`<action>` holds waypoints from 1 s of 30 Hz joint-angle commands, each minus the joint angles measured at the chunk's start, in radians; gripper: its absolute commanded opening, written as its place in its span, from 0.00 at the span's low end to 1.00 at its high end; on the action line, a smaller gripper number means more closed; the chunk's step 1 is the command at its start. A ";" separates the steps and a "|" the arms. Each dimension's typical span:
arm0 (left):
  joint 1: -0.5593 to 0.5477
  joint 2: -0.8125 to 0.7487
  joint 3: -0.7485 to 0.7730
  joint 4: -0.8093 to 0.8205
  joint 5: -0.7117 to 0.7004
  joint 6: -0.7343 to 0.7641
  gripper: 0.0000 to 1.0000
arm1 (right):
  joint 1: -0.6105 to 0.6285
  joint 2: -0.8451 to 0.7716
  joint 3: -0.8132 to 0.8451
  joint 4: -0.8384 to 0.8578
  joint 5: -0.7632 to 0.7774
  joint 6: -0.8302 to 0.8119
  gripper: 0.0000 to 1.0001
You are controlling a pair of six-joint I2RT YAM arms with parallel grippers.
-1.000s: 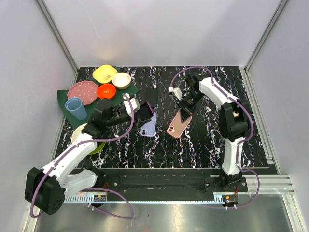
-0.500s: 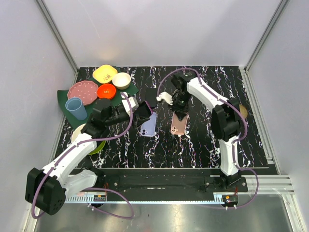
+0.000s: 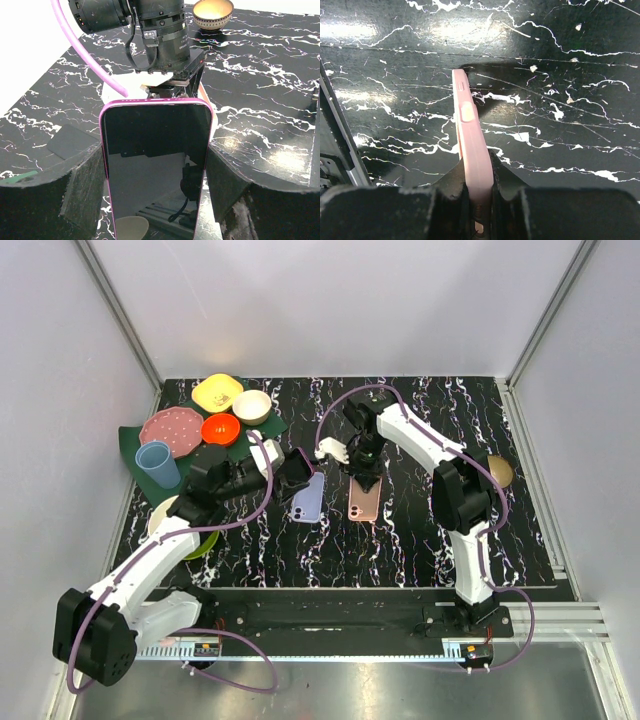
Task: Take the phone out of the phone case
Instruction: Place the phone case at the center of the board.
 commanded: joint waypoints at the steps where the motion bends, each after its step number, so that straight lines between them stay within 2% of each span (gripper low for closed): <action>1: 0.005 -0.022 0.009 0.109 0.020 -0.012 0.33 | 0.016 -0.020 -0.037 -0.293 -0.025 -0.053 0.00; 8: 0.006 -0.020 0.006 0.112 0.022 -0.018 0.33 | 0.017 -0.034 -0.057 -0.296 -0.054 -0.042 0.00; 14: 0.010 -0.023 -0.001 0.124 0.028 -0.026 0.33 | 0.016 0.047 -0.067 -0.293 -0.035 -0.018 0.00; 23: 0.011 -0.029 -0.017 0.129 0.033 -0.025 0.33 | -0.010 0.092 0.052 -0.234 0.009 0.028 0.00; 24: 0.011 -0.029 -0.017 0.129 0.033 -0.025 0.33 | -0.013 0.084 0.049 -0.213 0.033 0.030 0.01; 28: 0.011 -0.029 -0.017 0.130 0.037 -0.028 0.33 | -0.019 0.081 0.032 -0.168 0.061 0.036 0.18; 29: 0.011 -0.031 -0.017 0.132 0.037 -0.028 0.33 | -0.021 0.081 0.029 -0.162 0.064 0.039 0.28; 30: 0.011 -0.031 -0.018 0.133 0.034 -0.026 0.33 | -0.021 0.082 0.018 -0.146 0.066 0.041 0.31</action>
